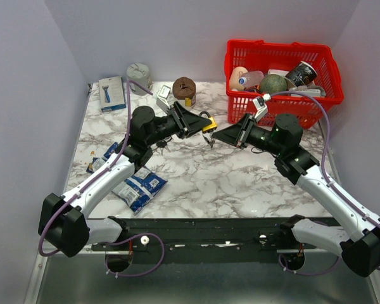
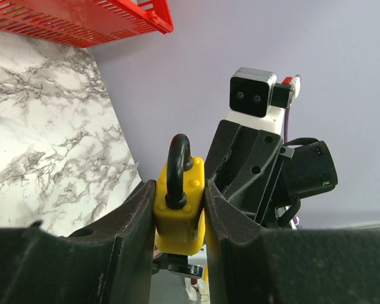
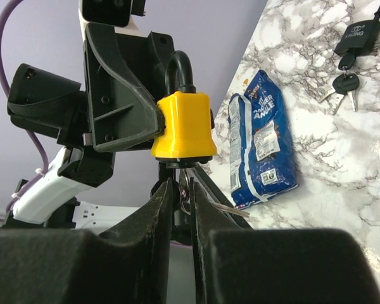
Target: Unlock with the key
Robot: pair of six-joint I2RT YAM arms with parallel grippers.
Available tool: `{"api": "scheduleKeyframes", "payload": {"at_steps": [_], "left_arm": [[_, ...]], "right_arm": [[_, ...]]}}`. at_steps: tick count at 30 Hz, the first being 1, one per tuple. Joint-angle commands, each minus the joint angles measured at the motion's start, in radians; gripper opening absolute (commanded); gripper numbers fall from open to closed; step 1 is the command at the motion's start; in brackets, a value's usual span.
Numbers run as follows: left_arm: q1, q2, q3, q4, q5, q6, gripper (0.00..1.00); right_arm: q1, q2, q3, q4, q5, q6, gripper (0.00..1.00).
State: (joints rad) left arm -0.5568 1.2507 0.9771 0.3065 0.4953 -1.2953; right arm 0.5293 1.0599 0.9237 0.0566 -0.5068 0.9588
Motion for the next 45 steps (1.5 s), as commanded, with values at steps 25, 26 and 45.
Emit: {"api": "scheduleKeyframes", "payload": {"at_steps": [25,26,45], "left_arm": [[-0.034,-0.047,-0.083,0.24,0.169,-0.019,0.0],[-0.038,-0.043,-0.083,0.243,0.167,-0.021,0.0],[-0.068,-0.031,-0.078,0.249,0.195,-0.01,0.0]], "right_arm": [[0.005,0.075,-0.014,0.193,0.053,0.113,0.01],[0.005,0.078,-0.008,0.193,0.056,0.112,0.01],[-0.048,0.086,0.027,0.255,0.088,0.13,0.01]]}}
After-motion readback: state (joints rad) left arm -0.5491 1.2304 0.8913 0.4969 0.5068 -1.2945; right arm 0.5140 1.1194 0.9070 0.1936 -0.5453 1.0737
